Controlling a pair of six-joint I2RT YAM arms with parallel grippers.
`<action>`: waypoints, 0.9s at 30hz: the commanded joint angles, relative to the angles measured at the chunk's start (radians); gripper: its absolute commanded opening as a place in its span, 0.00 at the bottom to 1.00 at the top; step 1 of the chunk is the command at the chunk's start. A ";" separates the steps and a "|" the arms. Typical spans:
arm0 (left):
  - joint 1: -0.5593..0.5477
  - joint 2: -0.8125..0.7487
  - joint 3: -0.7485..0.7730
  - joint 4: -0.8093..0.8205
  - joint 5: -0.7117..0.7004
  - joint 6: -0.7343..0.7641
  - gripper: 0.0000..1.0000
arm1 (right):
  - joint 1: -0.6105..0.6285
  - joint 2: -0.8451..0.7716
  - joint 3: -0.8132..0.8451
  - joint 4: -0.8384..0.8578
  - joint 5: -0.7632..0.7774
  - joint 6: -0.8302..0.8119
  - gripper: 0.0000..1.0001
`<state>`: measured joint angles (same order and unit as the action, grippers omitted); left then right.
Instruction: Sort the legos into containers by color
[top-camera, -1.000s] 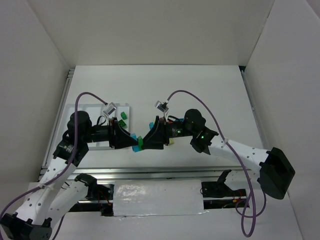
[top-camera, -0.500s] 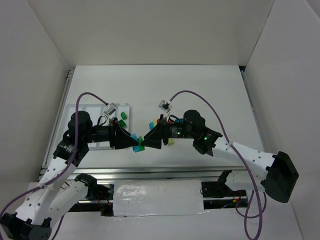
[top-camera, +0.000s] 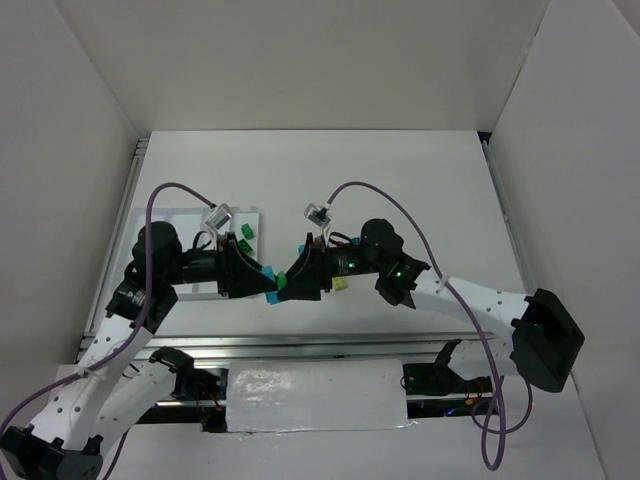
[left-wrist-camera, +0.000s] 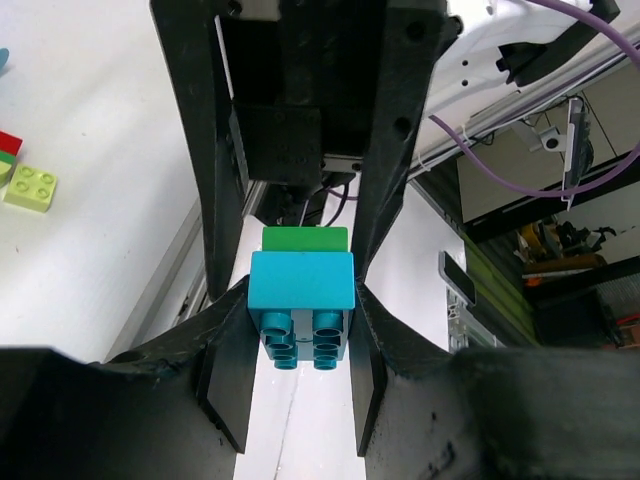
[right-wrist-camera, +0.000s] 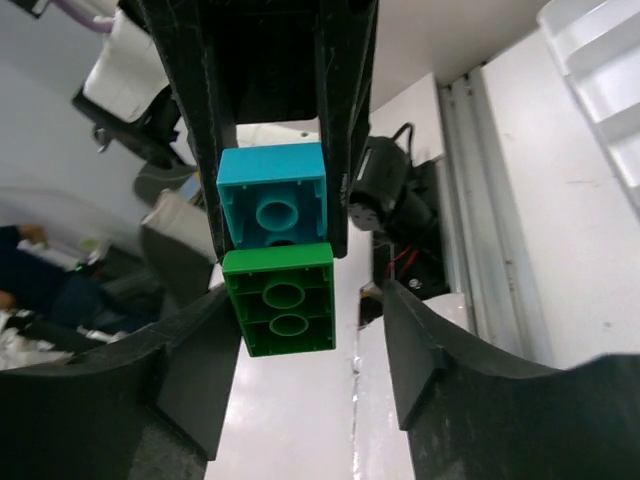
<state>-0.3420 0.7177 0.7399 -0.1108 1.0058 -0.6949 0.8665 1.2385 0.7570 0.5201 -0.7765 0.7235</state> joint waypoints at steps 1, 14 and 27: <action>-0.003 -0.014 0.016 0.076 0.040 -0.020 0.00 | 0.009 0.032 -0.004 0.167 -0.093 0.068 0.62; 0.006 0.035 0.163 -0.292 -0.168 0.219 0.00 | -0.084 -0.068 -0.079 0.060 -0.013 -0.035 0.00; 0.061 0.334 0.325 -0.670 -1.182 0.161 0.00 | -0.184 -0.152 -0.111 -0.209 0.154 -0.124 0.00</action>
<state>-0.2985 0.9577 1.0458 -0.6819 0.1562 -0.4828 0.6788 1.1149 0.6155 0.3550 -0.6647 0.6361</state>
